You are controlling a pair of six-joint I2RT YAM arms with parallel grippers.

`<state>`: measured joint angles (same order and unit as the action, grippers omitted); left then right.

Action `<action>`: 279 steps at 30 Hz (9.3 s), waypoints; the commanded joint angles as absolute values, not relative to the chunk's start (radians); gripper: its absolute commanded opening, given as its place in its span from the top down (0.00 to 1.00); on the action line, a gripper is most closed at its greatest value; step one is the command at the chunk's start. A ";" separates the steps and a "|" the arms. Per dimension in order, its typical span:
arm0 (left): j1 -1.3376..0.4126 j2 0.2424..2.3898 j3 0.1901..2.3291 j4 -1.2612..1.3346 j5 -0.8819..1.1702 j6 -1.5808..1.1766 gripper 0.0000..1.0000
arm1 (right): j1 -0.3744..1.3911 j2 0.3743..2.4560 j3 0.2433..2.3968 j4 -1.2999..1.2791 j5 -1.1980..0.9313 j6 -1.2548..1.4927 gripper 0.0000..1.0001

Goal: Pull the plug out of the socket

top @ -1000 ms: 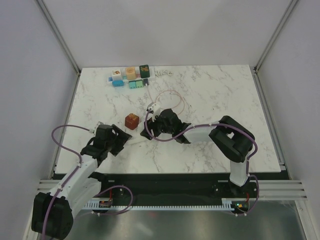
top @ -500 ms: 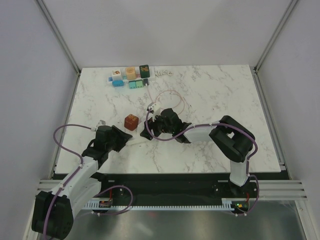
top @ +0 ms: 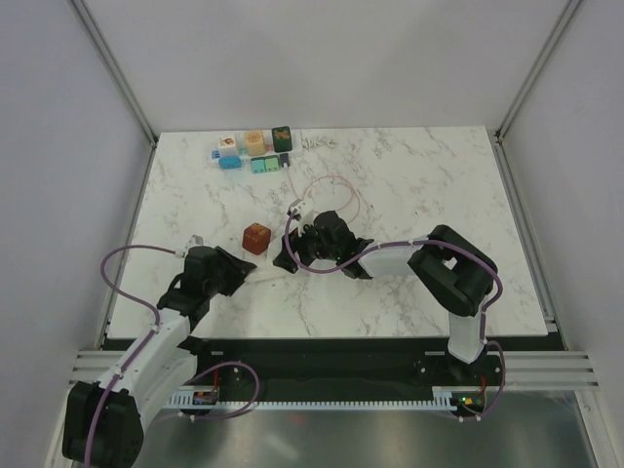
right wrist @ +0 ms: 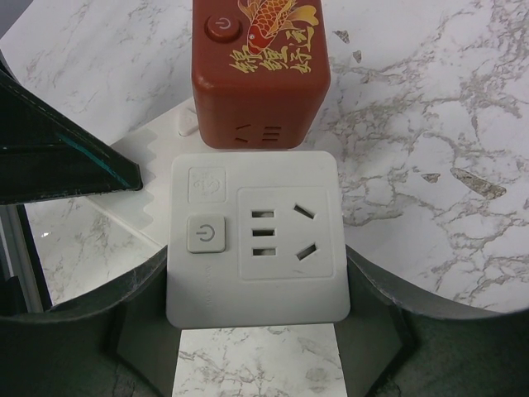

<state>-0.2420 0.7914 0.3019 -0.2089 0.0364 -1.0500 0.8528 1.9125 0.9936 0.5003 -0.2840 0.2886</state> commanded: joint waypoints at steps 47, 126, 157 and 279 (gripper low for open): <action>-0.244 0.769 0.316 -0.517 -0.086 -0.940 0.98 | 1.002 1.836 0.988 0.768 0.442 0.227 1.00; -0.362 0.669 0.230 -0.012 -0.089 -1.026 0.29 | 0.960 1.845 0.908 0.663 0.129 1.031 1.00; -0.374 0.893 0.305 -0.164 -0.251 -0.910 0.98 | 0.997 1.806 0.920 0.640 0.166 0.995 1.00; -0.393 0.710 0.161 -0.126 -0.166 -0.917 0.98 | 0.882 2.157 1.259 0.534 -0.126 0.543 0.14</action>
